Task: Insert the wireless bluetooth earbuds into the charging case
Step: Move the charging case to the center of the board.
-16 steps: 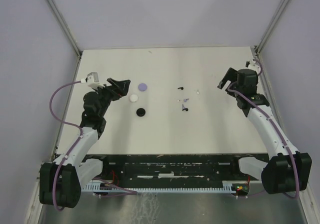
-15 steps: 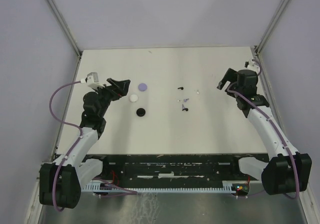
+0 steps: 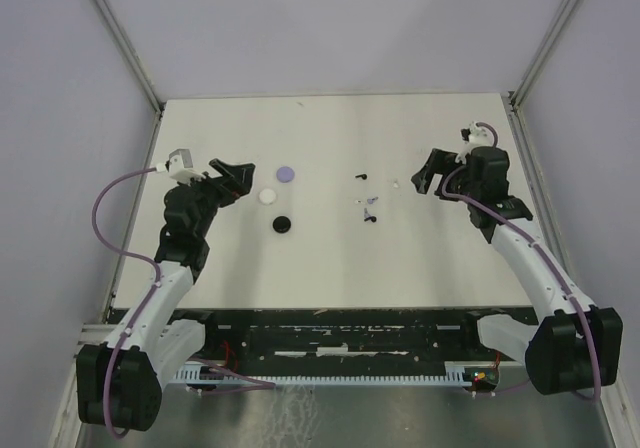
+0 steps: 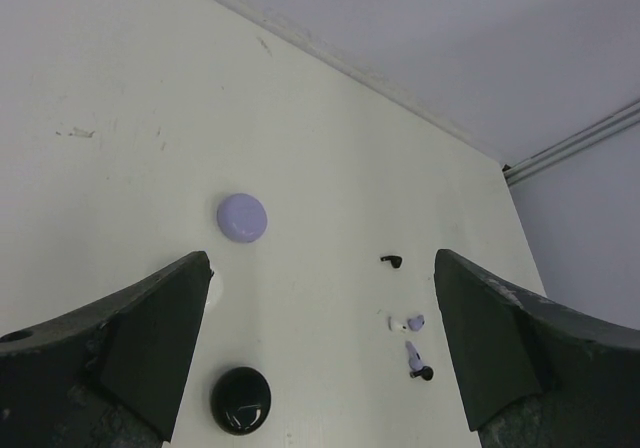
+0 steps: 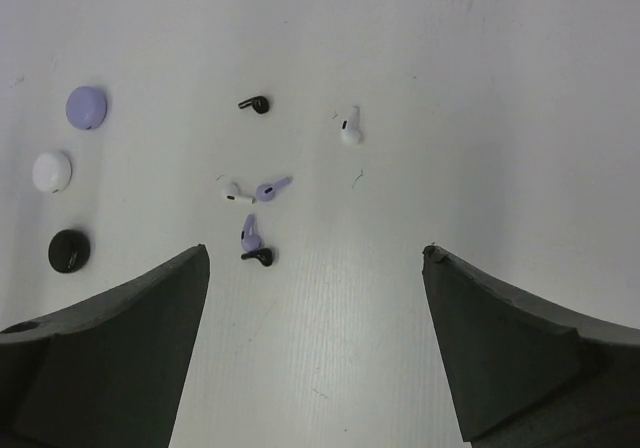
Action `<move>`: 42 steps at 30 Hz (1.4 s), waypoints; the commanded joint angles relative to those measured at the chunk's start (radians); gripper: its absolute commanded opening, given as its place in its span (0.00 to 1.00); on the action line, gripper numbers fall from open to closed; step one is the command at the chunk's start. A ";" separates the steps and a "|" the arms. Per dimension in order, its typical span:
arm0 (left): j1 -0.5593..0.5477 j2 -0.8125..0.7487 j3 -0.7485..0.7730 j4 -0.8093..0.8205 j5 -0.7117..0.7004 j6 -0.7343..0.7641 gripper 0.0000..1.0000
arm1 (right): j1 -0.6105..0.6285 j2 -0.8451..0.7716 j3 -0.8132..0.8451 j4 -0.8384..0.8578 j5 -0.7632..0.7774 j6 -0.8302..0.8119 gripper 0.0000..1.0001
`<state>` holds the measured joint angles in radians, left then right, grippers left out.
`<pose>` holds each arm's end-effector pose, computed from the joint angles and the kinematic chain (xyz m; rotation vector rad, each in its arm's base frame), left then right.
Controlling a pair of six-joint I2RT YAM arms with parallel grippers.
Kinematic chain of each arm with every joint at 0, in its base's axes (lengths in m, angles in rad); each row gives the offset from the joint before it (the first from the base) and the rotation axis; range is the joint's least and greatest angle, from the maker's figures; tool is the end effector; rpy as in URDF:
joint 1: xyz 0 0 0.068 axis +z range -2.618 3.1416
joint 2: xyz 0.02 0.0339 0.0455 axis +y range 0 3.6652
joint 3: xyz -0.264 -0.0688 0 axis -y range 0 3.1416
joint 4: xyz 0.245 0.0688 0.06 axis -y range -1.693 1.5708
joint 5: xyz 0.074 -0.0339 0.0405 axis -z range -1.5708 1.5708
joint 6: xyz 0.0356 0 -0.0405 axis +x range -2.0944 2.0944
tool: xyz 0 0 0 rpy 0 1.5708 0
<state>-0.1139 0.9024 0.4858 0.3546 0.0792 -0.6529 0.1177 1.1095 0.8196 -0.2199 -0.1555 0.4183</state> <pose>0.2123 -0.0271 0.2696 -0.3851 1.6279 -0.6491 0.2473 0.0348 0.2841 0.2205 2.0992 0.4859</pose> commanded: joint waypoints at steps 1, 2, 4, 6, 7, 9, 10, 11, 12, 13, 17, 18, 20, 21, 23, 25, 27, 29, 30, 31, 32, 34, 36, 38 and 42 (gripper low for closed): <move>-0.003 0.021 0.057 -0.037 0.012 0.054 0.99 | 0.102 0.049 0.094 -0.009 -0.016 -0.076 0.97; -0.004 0.035 0.060 -0.038 0.020 0.053 1.00 | 0.146 0.063 0.110 -0.025 0.023 -0.094 1.00; -0.008 0.065 0.076 -0.066 0.029 0.060 1.00 | 0.228 0.100 0.137 -0.049 0.084 -0.116 1.00; -0.022 0.087 0.088 -0.098 0.013 0.076 1.00 | 0.282 0.131 0.148 -0.046 0.116 -0.120 1.00; -0.030 0.094 0.091 -0.113 0.000 0.083 1.00 | 0.302 0.146 0.149 -0.038 0.127 -0.118 1.00; -0.045 0.102 0.092 -0.139 -0.024 0.095 0.99 | 0.340 0.183 0.160 -0.022 0.141 -0.116 0.99; -0.050 0.104 0.091 -0.148 -0.034 0.097 0.99 | 0.371 0.207 0.176 -0.019 0.141 -0.118 0.99; -0.053 0.106 0.090 -0.152 -0.039 0.097 0.98 | 0.403 0.235 0.196 -0.020 0.144 -0.122 0.98; -0.056 0.110 0.090 -0.156 -0.040 0.098 0.97 | 0.435 0.264 0.217 -0.024 0.151 -0.125 0.98; -0.058 0.114 0.089 -0.159 -0.036 0.098 0.97 | 0.467 0.297 0.245 -0.031 0.157 -0.131 0.98; -0.065 0.122 0.080 -0.171 -0.029 0.092 0.96 | 0.589 0.414 0.334 -0.035 0.206 -0.153 0.98; -0.067 0.123 0.075 -0.174 -0.028 0.091 0.96 | 0.610 0.442 0.352 -0.033 0.213 -0.156 0.98; -0.074 0.129 0.059 -0.186 -0.031 0.097 0.94 | 0.642 0.499 0.382 -0.035 0.230 -0.161 0.98; -0.078 0.134 0.049 -0.189 -0.031 0.099 0.93 | 0.649 0.511 0.392 -0.037 0.240 -0.162 0.98; -0.093 0.148 0.036 -0.192 -0.031 0.108 0.92 | 0.656 0.548 0.407 -0.036 0.246 -0.159 0.98; -0.116 0.164 0.027 -0.196 -0.043 0.113 0.91 | 0.666 0.575 0.426 -0.032 0.238 -0.158 0.98; -0.137 0.185 0.031 -0.207 -0.068 0.118 0.90 | 0.686 0.607 0.460 -0.045 0.236 -0.161 0.97; -0.159 0.209 0.037 -0.215 -0.080 0.125 0.88 | 0.704 0.627 0.484 -0.066 0.266 -0.165 0.97; -0.174 0.224 0.040 -0.218 -0.083 0.127 0.87 | 0.704 0.628 0.484 -0.063 0.280 -0.164 0.97; -0.190 0.240 0.042 -0.222 -0.088 0.129 0.86 | 0.705 0.626 0.478 -0.060 0.301 -0.162 0.97; -0.209 0.254 0.045 -0.227 -0.098 0.130 0.85 | 0.705 0.620 0.473 -0.059 0.324 -0.162 0.97; -0.254 0.278 0.050 -0.247 -0.157 0.134 0.83 | 0.705 0.605 0.463 -0.062 0.360 -0.166 0.97; -0.290 0.300 0.058 -0.272 -0.229 0.137 0.83 | 0.705 0.587 0.458 -0.069 0.375 -0.168 0.98; -0.313 0.329 0.075 -0.300 -0.268 0.144 0.83 | 0.705 0.569 0.450 -0.080 0.397 -0.168 0.98; -0.345 0.398 0.101 -0.326 -0.315 0.155 0.82 | 0.700 0.512 0.412 -0.073 0.419 -0.172 0.98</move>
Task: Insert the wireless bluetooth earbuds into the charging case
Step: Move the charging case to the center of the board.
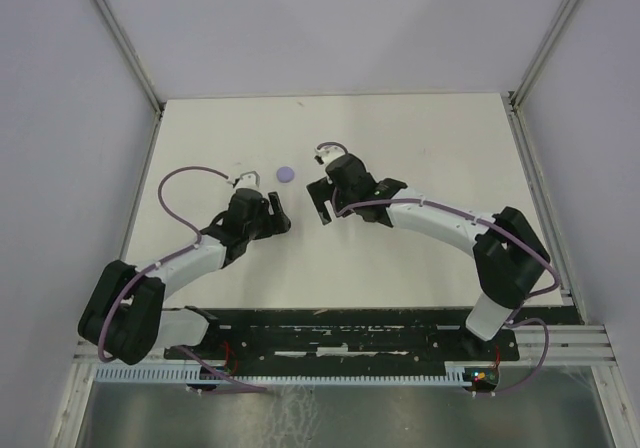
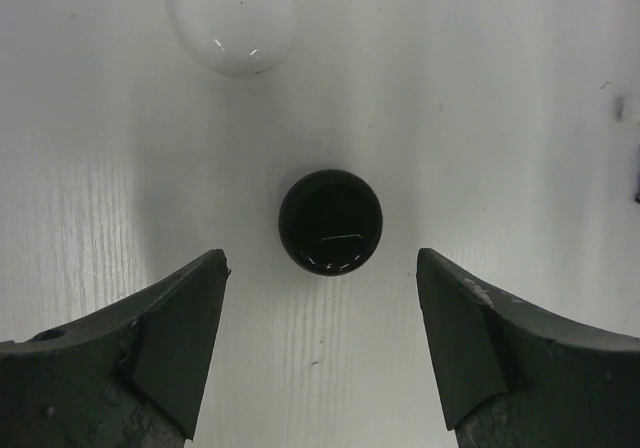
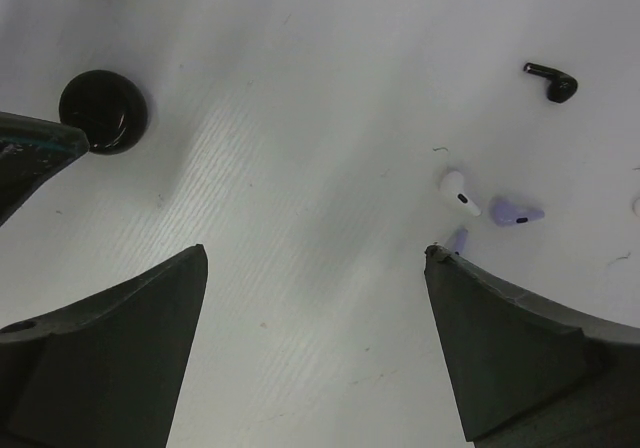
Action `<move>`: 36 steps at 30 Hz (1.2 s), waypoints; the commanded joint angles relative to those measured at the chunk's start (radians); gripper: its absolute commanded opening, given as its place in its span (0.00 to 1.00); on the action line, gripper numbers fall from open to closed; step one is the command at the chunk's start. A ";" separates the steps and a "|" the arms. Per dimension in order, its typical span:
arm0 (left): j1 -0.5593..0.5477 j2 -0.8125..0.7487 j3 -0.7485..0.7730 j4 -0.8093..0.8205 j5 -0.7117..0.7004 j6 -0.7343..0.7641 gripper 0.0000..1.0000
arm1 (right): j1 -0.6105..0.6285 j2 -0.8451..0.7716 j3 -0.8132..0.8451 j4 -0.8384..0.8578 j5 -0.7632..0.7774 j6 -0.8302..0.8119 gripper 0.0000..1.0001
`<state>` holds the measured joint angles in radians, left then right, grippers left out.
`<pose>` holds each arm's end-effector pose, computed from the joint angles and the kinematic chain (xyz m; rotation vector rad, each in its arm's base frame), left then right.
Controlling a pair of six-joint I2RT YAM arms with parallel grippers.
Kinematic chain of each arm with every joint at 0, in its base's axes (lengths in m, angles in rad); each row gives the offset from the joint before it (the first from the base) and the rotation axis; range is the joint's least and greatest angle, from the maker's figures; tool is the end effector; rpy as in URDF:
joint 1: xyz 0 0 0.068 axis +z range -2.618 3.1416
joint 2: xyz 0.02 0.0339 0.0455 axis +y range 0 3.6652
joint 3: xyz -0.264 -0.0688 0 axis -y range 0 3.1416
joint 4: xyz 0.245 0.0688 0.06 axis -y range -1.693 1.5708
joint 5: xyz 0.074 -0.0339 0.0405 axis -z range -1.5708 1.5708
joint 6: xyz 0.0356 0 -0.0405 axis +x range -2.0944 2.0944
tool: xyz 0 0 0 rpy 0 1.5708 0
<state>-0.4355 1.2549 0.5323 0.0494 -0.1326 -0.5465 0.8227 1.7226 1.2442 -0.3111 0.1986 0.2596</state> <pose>0.2258 -0.0999 0.1793 -0.1978 2.2563 -0.3815 0.2648 0.2750 0.2376 -0.5623 2.2925 0.2989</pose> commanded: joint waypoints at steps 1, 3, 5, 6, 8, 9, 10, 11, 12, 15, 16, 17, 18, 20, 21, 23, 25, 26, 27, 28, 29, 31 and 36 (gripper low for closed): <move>-0.029 0.053 0.053 -0.017 -0.114 0.049 0.82 | -0.006 -0.113 -0.022 0.020 0.068 -0.014 0.98; -0.041 0.068 0.050 -0.002 -0.123 0.054 0.82 | -0.009 -0.133 -0.039 0.022 0.073 -0.015 0.98; -0.050 0.089 0.055 0.005 -0.119 0.059 0.83 | -0.014 -0.152 -0.055 0.023 0.077 -0.016 0.99; -0.051 0.102 0.060 0.010 -0.114 0.062 0.83 | -0.016 -0.160 -0.064 0.025 0.077 -0.016 0.99; -0.054 0.127 0.068 0.021 -0.104 0.069 0.83 | -0.022 -0.175 -0.079 0.030 0.076 -0.014 0.99; -0.055 0.138 0.072 0.030 -0.095 0.074 0.83 | -0.025 -0.182 -0.088 0.034 0.075 -0.014 0.99; -0.055 0.149 0.072 0.041 -0.086 0.079 0.84 | -0.028 -0.188 -0.096 0.037 0.072 -0.013 0.99; -0.058 0.157 0.073 0.053 -0.074 0.083 0.84 | -0.030 -0.194 -0.102 0.039 0.072 -0.013 0.99; -0.057 0.166 0.074 0.064 -0.063 0.088 0.84 | -0.032 -0.197 -0.108 0.042 0.071 -0.013 0.99; -0.060 0.193 0.085 0.093 -0.032 0.102 0.84 | -0.039 -0.201 -0.121 0.045 0.069 -0.011 0.99; -0.059 0.204 0.090 0.099 -0.022 0.108 0.84 | -0.040 -0.202 -0.123 0.045 0.068 -0.010 0.99; -0.060 0.214 0.096 0.105 -0.013 0.113 0.84 | -0.043 -0.202 -0.127 0.046 0.068 -0.010 0.99; -0.062 0.223 0.101 0.111 -0.004 0.118 0.84 | -0.044 -0.202 -0.129 0.046 0.068 -0.009 0.99; -0.068 0.243 0.112 0.123 0.018 0.127 0.84 | -0.048 -0.203 -0.134 0.048 0.067 -0.008 0.99; -0.072 0.252 0.123 0.124 0.029 0.130 0.84 | -0.050 -0.204 -0.135 0.047 0.068 -0.008 0.99; -0.085 0.270 0.139 0.121 0.039 0.129 0.84 | -0.054 -0.206 -0.136 0.047 0.071 -0.007 0.99; -0.097 0.287 0.149 0.110 0.037 0.126 0.84 | -0.060 -0.208 -0.138 0.048 0.073 -0.006 0.99; -0.103 0.293 0.150 0.106 0.034 0.122 0.84 | -0.063 -0.205 -0.135 0.051 0.073 -0.005 0.99; -0.104 0.299 0.150 0.105 0.033 0.115 0.84 | -0.067 -0.202 -0.132 0.051 0.072 -0.005 0.99; -0.106 0.303 0.150 0.102 0.036 0.108 0.84 | -0.071 -0.198 -0.127 0.047 0.070 -0.005 0.99; -0.108 0.305 0.146 0.102 0.037 0.099 0.84 | -0.077 -0.191 -0.118 0.039 0.069 -0.004 0.99; -0.111 0.312 0.142 0.113 0.045 0.086 0.84 | -0.083 -0.186 -0.100 0.018 0.073 0.001 0.99; -0.137 0.334 0.178 0.080 0.037 0.106 0.84 | -0.095 -0.235 -0.136 0.018 0.074 0.024 0.99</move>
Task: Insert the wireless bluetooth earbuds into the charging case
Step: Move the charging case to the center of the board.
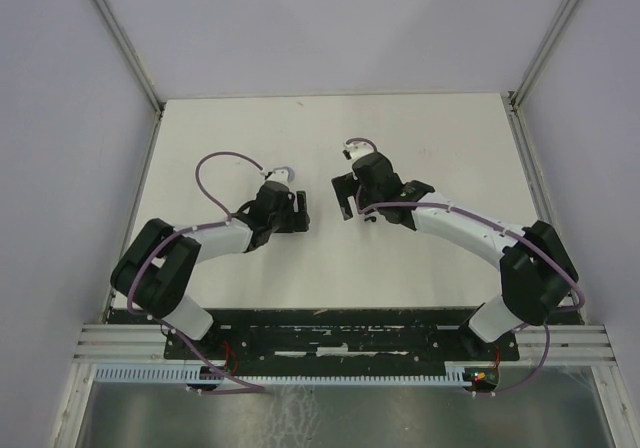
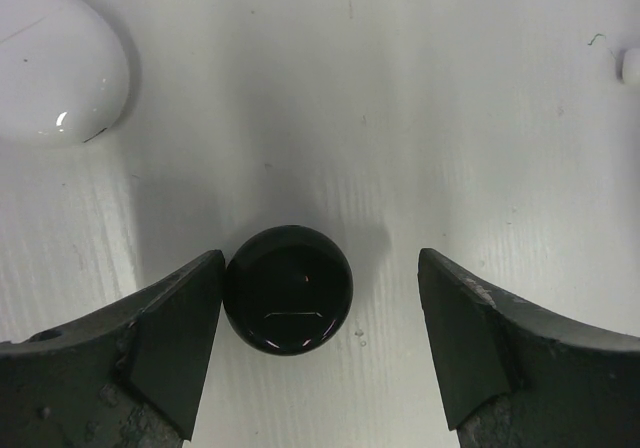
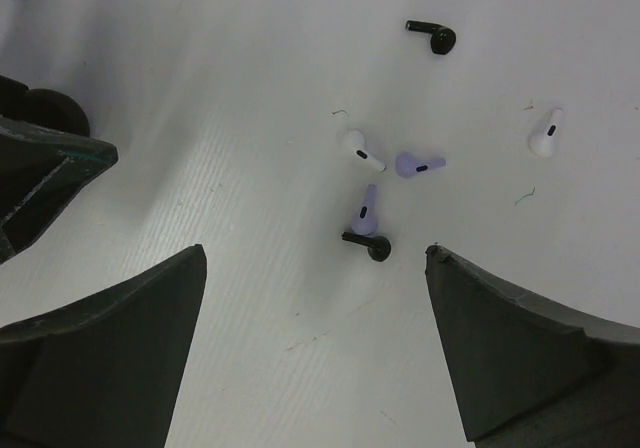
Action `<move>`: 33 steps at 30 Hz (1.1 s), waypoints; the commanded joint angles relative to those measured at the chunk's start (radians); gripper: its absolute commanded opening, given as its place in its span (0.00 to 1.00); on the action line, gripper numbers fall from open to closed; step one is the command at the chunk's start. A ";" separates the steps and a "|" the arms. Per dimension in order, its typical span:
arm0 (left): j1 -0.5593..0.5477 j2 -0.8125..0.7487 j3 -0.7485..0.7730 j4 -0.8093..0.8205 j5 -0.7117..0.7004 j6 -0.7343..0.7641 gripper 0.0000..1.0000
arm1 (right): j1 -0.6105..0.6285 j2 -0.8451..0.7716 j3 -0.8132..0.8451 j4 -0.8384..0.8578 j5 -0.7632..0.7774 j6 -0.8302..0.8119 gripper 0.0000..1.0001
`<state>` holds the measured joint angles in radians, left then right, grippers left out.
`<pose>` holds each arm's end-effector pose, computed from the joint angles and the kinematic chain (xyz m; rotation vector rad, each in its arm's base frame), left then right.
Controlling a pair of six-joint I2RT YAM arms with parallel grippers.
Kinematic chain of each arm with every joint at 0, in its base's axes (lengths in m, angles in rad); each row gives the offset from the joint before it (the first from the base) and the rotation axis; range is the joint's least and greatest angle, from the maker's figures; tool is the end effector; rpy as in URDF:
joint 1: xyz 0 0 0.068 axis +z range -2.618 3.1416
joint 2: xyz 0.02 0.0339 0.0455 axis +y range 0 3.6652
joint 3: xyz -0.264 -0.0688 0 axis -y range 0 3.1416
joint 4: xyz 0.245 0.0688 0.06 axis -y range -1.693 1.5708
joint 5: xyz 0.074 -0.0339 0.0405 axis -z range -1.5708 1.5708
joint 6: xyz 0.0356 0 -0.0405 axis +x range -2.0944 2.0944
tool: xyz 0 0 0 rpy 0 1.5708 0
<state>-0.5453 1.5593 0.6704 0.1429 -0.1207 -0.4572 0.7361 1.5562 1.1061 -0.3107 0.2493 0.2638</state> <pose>0.2572 -0.1510 0.1509 0.0412 2.3385 -0.3676 0.2589 0.2227 0.2501 -0.4197 2.2743 0.2206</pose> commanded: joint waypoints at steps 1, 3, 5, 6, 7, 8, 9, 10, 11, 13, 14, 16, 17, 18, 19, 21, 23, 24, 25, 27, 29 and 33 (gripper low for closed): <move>-0.033 0.030 0.043 -0.018 0.018 0.019 0.84 | -0.010 -0.079 -0.007 0.016 0.024 0.022 0.99; -0.039 0.029 0.041 -0.017 0.014 0.024 0.84 | -0.014 -0.096 -0.027 0.012 0.025 0.024 1.00; -0.041 0.028 0.040 -0.016 0.010 0.027 0.84 | -0.017 -0.109 -0.043 0.006 0.021 0.027 1.00; -0.043 0.023 0.039 -0.014 0.011 0.028 0.84 | -0.018 -0.117 -0.050 0.007 0.019 0.029 1.00; -0.043 0.017 0.035 -0.007 0.015 0.027 0.84 | -0.020 -0.121 -0.060 0.012 0.016 0.029 1.00; -0.044 0.009 0.032 0.002 0.021 0.025 0.84 | -0.022 -0.123 -0.067 0.019 0.013 0.029 1.00; -0.046 0.003 0.029 0.012 0.030 0.024 0.84 | -0.025 -0.123 -0.074 0.032 0.004 0.031 1.00; -0.045 -0.005 0.024 0.025 0.039 0.022 0.84 | -0.028 -0.118 -0.074 0.039 -0.004 0.031 1.00; -0.045 -0.014 0.020 0.040 0.048 0.021 0.84 | -0.032 -0.107 -0.069 0.041 -0.012 0.031 1.00; -0.047 -0.023 0.016 0.056 0.055 0.016 0.84 | -0.036 -0.083 -0.050 0.038 -0.024 0.029 1.00; -0.047 -0.026 0.015 0.062 0.056 0.015 0.84 | -0.037 -0.068 -0.043 0.039 -0.029 0.028 1.00; -0.047 -0.027 0.015 0.075 0.063 0.021 0.84 | -0.037 -0.041 -0.026 0.036 -0.034 0.030 1.00; -0.047 -0.025 0.014 0.084 0.076 0.023 0.84 | -0.037 -0.028 -0.020 0.034 -0.036 0.032 1.00; -0.047 -0.020 0.015 0.091 0.088 0.023 0.84 | -0.037 -0.020 -0.017 0.033 -0.037 0.034 0.99; -0.047 -0.012 0.016 0.100 0.105 0.022 0.84 | -0.037 -0.013 -0.014 0.033 -0.038 0.037 0.99; -0.047 0.004 0.018 0.118 0.128 0.022 0.84 | -0.038 -0.012 -0.016 0.035 -0.041 0.038 0.99; -0.048 0.019 0.020 0.136 0.146 0.020 0.84 | -0.038 -0.013 -0.015 0.034 -0.036 0.038 0.99; -0.049 0.030 0.020 0.147 0.159 0.019 0.84 | -0.039 -0.013 -0.014 0.031 -0.035 0.035 0.99; -0.051 0.038 0.022 0.157 0.169 0.019 0.84 | -0.038 -0.013 -0.013 0.028 -0.033 0.032 1.00; -0.054 0.050 0.025 0.177 0.187 0.018 0.84 | -0.041 -0.014 -0.012 0.024 -0.032 0.028 1.00; -0.056 0.059 0.036 0.191 0.202 0.020 0.84 | -0.042 -0.013 -0.014 0.024 -0.034 0.025 1.00; -0.059 0.076 0.049 0.215 0.233 0.015 0.84 | -0.046 -0.022 -0.021 0.024 -0.031 0.022 1.00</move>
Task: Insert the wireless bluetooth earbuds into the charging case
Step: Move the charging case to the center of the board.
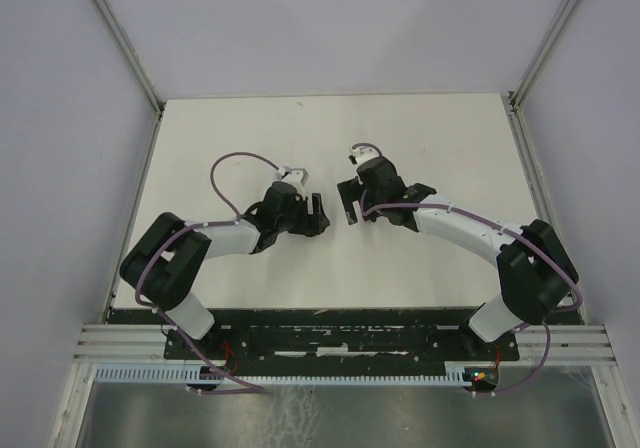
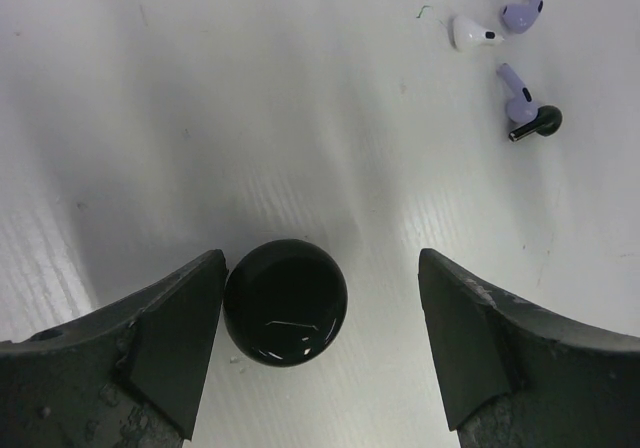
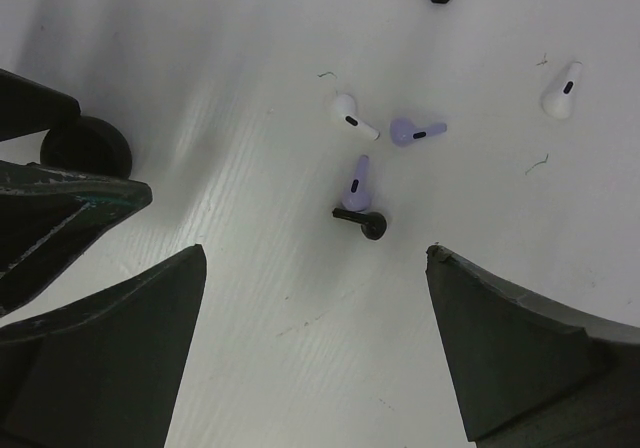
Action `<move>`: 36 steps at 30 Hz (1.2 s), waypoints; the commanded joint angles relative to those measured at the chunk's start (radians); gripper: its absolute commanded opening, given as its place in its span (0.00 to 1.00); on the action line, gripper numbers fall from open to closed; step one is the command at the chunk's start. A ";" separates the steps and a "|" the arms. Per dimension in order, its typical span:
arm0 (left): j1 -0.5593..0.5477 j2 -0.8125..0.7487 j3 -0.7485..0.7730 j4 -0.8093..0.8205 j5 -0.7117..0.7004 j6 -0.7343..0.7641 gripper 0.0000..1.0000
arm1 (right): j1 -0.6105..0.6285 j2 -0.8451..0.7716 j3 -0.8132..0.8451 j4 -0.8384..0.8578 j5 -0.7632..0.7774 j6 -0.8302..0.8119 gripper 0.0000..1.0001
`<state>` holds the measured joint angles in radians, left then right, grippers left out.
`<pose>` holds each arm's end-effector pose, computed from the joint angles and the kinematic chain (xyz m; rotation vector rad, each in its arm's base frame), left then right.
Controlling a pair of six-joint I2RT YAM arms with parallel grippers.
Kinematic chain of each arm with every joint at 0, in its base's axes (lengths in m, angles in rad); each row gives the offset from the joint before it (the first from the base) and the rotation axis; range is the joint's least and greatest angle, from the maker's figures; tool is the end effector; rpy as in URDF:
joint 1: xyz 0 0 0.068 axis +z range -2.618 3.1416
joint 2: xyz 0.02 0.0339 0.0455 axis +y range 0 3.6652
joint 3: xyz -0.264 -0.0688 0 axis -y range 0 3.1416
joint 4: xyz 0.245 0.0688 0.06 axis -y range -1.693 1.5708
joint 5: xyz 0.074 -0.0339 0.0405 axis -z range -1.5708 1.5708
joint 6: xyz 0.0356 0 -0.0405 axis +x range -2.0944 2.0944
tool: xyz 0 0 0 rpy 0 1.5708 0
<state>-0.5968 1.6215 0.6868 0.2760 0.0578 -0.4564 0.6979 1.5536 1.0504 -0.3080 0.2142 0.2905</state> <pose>0.2584 -0.1781 0.1487 0.1943 2.2972 -0.6259 0.2607 0.2088 0.2330 -0.3794 2.3390 0.2242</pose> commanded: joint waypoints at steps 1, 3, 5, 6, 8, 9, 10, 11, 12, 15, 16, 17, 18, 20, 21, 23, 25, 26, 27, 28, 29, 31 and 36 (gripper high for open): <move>-0.010 0.019 0.037 0.087 0.060 0.012 0.84 | -0.008 -0.023 0.032 0.021 0.005 -0.006 1.00; -0.019 0.027 0.043 0.095 0.062 0.009 0.84 | -0.012 -0.030 0.024 0.021 0.005 -0.009 1.00; -0.026 0.032 0.051 0.108 0.066 0.004 0.84 | -0.013 -0.038 0.019 0.019 0.007 -0.014 1.00; -0.029 0.036 0.058 0.116 0.070 0.000 0.84 | -0.015 -0.044 0.015 0.018 0.007 -0.016 1.00; -0.037 0.044 0.066 0.140 0.082 -0.009 0.84 | -0.017 -0.058 0.002 0.016 0.014 -0.022 1.00; -0.041 0.049 0.071 0.150 0.090 -0.013 0.84 | -0.019 -0.064 -0.007 0.017 0.021 -0.024 1.00; -0.045 0.058 0.077 0.160 0.097 -0.017 0.84 | -0.022 -0.077 -0.018 0.018 0.026 -0.027 1.00; -0.048 0.066 0.084 0.164 0.101 -0.020 0.84 | -0.024 -0.088 -0.032 0.021 0.029 -0.030 1.00; -0.050 0.073 0.091 0.166 0.101 -0.024 0.84 | -0.027 -0.102 -0.044 0.023 0.031 -0.032 1.00; -0.051 0.056 0.101 0.156 0.055 -0.027 0.84 | -0.037 -0.138 -0.076 0.032 0.030 -0.041 1.00; -0.050 0.037 0.104 0.139 0.012 -0.027 0.84 | -0.039 -0.143 -0.079 0.031 0.023 -0.046 1.00; -0.049 0.013 0.109 0.104 -0.041 -0.027 0.85 | -0.039 -0.145 -0.082 0.028 0.011 -0.054 1.00; -0.049 -0.017 0.112 0.071 -0.100 -0.023 0.85 | -0.039 -0.144 -0.082 0.025 -0.002 -0.061 1.00; -0.044 -0.083 0.117 -0.013 -0.240 -0.021 0.86 | -0.038 -0.137 -0.083 0.028 -0.042 -0.076 1.00; -0.041 -0.119 0.118 -0.046 -0.291 -0.021 0.87 | -0.038 -0.130 -0.082 0.035 -0.068 -0.075 0.99; -0.033 -0.186 0.109 -0.107 -0.374 -0.021 0.88 | -0.033 -0.107 -0.075 0.047 -0.116 -0.070 0.98; -0.022 -0.245 0.095 -0.139 -0.404 -0.027 0.89 | -0.016 -0.076 -0.058 0.062 -0.148 -0.068 0.98; -0.017 -0.270 0.083 -0.152 -0.406 -0.032 0.89 | -0.003 -0.048 -0.046 0.066 -0.156 -0.068 0.98; -0.009 -0.291 0.074 -0.164 -0.402 -0.038 0.89 | 0.011 -0.025 -0.032 0.069 -0.160 -0.068 0.98; -0.003 -0.311 0.063 -0.176 -0.394 -0.043 0.89 | 0.027 0.001 -0.015 0.073 -0.160 -0.067 0.98; 0.002 -0.329 0.050 -0.184 -0.387 -0.047 0.89 | 0.042 0.026 0.001 0.078 -0.163 -0.067 0.97; 0.009 -0.366 0.020 -0.197 -0.378 -0.057 0.90 | 0.068 0.074 0.032 0.086 -0.165 -0.066 0.97; 0.051 -0.442 -0.045 -0.221 -0.338 -0.075 0.92 | 0.135 0.162 0.093 0.115 -0.148 -0.082 0.97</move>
<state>-0.5755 1.2350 0.6888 0.0971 -0.2867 -0.4866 0.7940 1.6798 1.0630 -0.2604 0.0692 0.2337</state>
